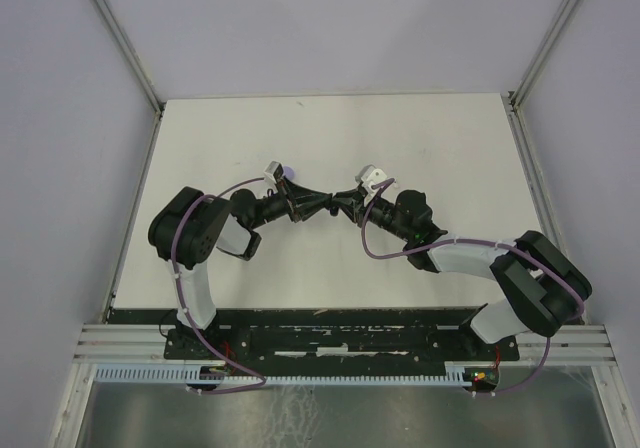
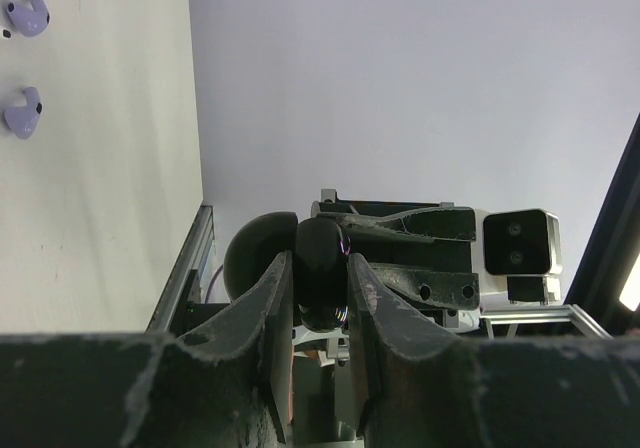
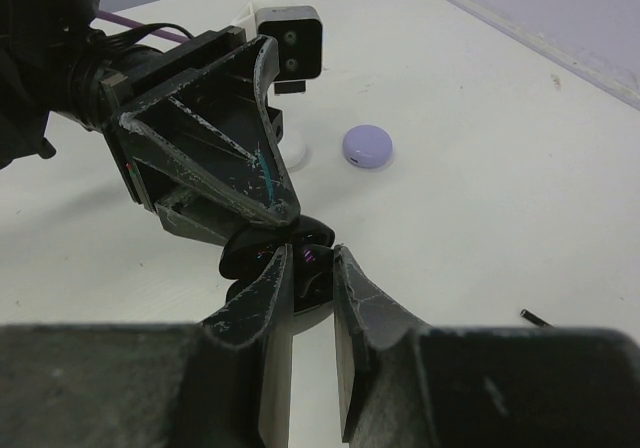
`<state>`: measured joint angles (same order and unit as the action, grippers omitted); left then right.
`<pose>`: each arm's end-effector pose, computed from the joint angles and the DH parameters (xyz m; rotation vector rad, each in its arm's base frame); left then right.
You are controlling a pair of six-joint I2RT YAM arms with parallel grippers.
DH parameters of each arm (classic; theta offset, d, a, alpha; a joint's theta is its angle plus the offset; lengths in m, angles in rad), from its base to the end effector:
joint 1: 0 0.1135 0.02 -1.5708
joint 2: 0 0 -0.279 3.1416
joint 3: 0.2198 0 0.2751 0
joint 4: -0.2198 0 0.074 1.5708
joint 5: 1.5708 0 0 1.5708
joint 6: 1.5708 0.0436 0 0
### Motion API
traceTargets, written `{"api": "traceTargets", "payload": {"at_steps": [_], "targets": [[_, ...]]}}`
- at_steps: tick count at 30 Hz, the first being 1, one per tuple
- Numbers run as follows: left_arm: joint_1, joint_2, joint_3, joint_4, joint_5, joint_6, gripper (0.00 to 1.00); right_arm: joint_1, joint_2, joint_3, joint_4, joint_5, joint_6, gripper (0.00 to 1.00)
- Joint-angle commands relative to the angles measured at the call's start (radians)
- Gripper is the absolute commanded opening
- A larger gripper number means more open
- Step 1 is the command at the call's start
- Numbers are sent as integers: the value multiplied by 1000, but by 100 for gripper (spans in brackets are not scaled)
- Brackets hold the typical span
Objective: Insert the wireless bluetooth earbuds into the charging case
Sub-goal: Place the earbud in the charging case, then pick up the earbud from the center of the board.
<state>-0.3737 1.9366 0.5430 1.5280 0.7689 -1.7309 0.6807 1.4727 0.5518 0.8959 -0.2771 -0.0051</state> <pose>0.2967 -0.1489 0.1345 -0.4733 1.8931 -2.1150 0.2402 0.2099 0.2108 -0.7571 1.4611 0.7416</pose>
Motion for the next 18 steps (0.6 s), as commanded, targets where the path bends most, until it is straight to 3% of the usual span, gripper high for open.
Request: {"api": "traceTargets", "payload": {"at_steps": [1, 3, 5, 7, 10, 13, 18], "targets": [[-4, -39, 9, 202, 12, -34, 3, 4, -10, 8, -4, -4, 15, 22], [-3, -39, 8, 201, 12, -34, 3, 4, -16, 6, -5, 1, 27, 34], [-4, -39, 9, 201, 12, -33, 3, 5, -27, 0, 4, 0, 36, 39], [-4, -39, 10, 202, 12, -32, 3, 4, -36, -16, 48, 22, 55, 58], [-4, -34, 8, 202, 13, -29, 3, 4, -59, -57, 162, 98, 103, 76], [-2, -26, 5, 201, 13, -23, 3, -5, -107, -84, 202, 189, 134, 80], [5, -15, 0, 202, 17, -13, 3, -15, -251, -87, 27, 416, 132, 89]]}}
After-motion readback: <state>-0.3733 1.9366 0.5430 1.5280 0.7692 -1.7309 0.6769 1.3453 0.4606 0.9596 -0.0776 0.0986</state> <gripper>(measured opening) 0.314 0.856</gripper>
